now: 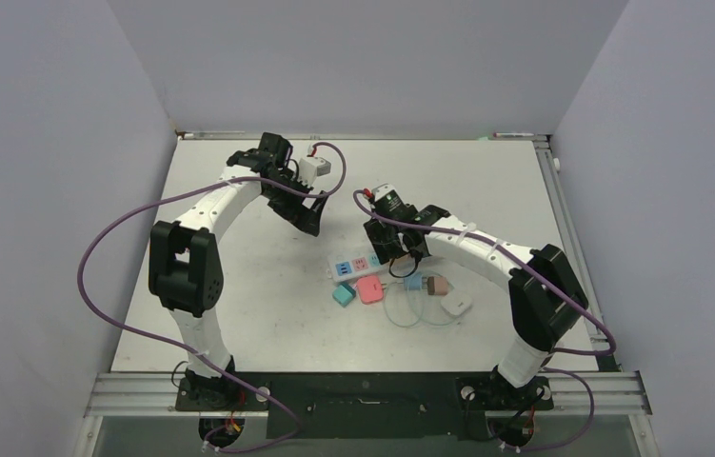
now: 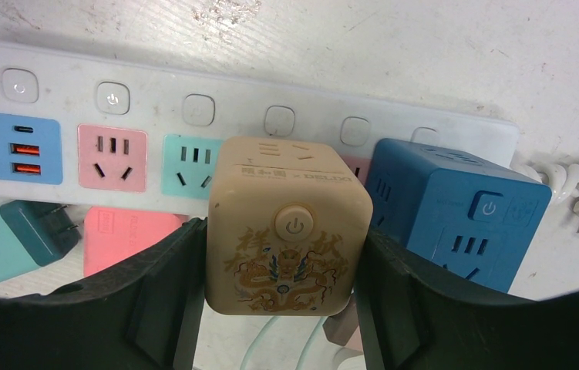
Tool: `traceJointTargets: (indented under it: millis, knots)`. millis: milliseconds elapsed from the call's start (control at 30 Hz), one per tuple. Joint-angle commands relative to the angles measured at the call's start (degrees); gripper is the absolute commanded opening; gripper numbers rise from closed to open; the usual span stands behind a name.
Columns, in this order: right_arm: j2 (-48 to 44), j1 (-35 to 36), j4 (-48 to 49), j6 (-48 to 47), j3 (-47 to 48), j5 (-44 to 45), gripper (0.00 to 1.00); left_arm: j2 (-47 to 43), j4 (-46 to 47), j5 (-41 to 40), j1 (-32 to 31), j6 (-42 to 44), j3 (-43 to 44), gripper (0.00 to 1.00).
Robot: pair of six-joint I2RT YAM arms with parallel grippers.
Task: Insert the plug
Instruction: Insert the plug into the socket.
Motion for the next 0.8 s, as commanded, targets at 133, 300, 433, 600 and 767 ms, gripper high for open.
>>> traceJointTargets:
  millis: [133, 300, 433, 600, 767]
  knots:
    - [0.88, 0.33, -0.55, -0.64, 1.03, 0.66, 0.05, -2.78, -0.13, 0.05, -0.01, -0.41, 0.60, 0.96]
    - [2.55, -0.43, -1.22, -0.59, 1.61, 0.05, 0.05, -2.82, -0.30, 0.27, -0.01, -0.25, 0.69, 0.96]
    - [3.29, -1.71, -1.69, 0.02, 1.58, -1.50, 0.05, -2.89, -0.35, 0.62, -0.01, -0.06, 0.45, 0.96]
    - [4.42, -2.65, -2.63, 0.33, 1.28, -2.37, 0.05, -3.06, -0.48, 0.90, -0.01, 0.29, 0.25, 0.96]
    - [5.24, -3.05, -2.55, 0.40, 0.20, -3.04, 0.05, -3.29, -0.57, 1.27, -0.01, 0.39, 0.50, 0.96]
